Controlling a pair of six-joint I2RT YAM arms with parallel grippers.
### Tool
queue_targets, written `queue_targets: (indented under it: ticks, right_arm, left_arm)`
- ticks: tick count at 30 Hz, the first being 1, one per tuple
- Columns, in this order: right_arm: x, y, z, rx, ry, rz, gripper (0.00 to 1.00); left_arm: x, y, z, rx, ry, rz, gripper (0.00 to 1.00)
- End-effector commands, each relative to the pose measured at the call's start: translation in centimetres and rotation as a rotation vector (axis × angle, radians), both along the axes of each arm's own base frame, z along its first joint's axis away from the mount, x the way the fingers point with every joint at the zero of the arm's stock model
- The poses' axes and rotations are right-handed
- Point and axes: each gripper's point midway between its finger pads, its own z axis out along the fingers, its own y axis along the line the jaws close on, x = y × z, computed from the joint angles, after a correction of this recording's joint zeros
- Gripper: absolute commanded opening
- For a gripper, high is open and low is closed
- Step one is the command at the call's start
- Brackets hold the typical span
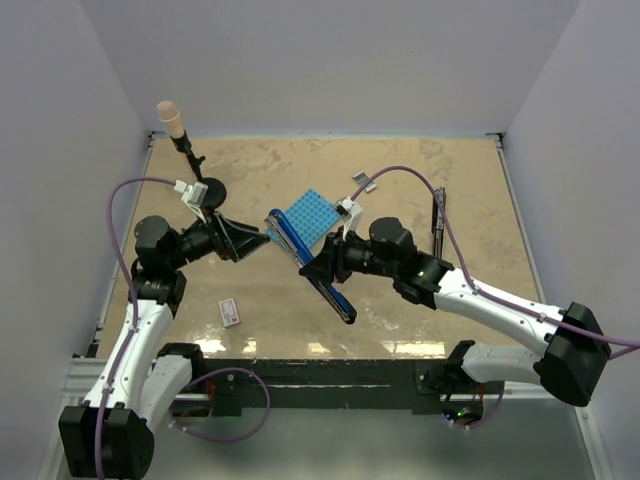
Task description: Unload the staples from the stapler
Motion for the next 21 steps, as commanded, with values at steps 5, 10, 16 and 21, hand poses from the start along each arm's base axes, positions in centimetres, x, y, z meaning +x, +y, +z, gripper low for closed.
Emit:
queue_targets:
  ticks: [5, 10, 16, 21]
  right_arm:
    - [-4.0, 1.6, 10.2, 0.379, -0.104, 0.235, 0.00]
    - [-4.7, 1.8, 10.5, 0.421, -0.095, 0.270, 0.00]
    - [-5.0, 2.0, 9.5, 0.426, -0.060, 0.292, 0.00]
    - [-4.8, 2.2, 8.1, 0.412, -0.033, 0.283, 0.00]
  left_arm:
    - [-2.4, -1.2, 3.6, -0.114, -0.131, -0.139, 0.78]
    - [-2.2, -1.2, 3.4, -0.121, -0.119, -0.132, 0.78]
    - [-2.8, -1.4, 3.8, -0.177, -0.113, -0.146, 0.76]
    - [-3.0, -1.5, 3.8, -0.208, -0.106, -0.158, 0.67]
